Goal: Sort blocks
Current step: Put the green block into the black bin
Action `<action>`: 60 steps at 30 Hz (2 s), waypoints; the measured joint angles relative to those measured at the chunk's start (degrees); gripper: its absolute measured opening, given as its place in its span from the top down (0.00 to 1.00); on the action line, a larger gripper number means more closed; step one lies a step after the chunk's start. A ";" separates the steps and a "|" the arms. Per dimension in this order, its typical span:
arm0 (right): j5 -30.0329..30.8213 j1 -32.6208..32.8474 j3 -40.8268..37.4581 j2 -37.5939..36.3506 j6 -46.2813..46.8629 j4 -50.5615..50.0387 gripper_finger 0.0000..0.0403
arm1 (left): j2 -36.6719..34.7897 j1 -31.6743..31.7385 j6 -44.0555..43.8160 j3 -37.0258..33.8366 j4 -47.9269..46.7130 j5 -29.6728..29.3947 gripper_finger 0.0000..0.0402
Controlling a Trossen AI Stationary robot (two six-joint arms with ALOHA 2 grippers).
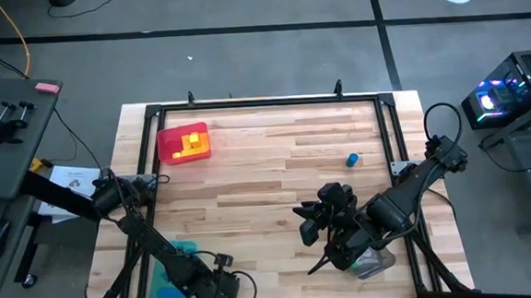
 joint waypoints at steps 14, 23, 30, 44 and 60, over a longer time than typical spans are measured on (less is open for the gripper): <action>1.68 -0.76 0.00 0.00 0.01 -0.37 1.00 | -29.74 6.46 -3.06 0.24 -23.37 -16.73 0.77; 1.70 -1.16 0.00 0.00 -1.38 -0.37 1.00 | -37.07 -0.32 -19.65 0.22 -37.89 -27.96 0.77; 5.35 0.92 0.00 -3.16 -1.46 0.00 1.00 | -31.34 6.62 -3.92 0.18 -15.62 -28.38 0.77; 16.22 7.46 0.07 -11.21 -1.18 0.09 1.00 | 4.08 27.65 13.19 5.21 64.41 -9.24 0.77; 16.37 4.85 0.06 -10.86 -1.03 1.36 1.00 | 27.44 36.29 -0.17 32.81 54.14 4.55 0.73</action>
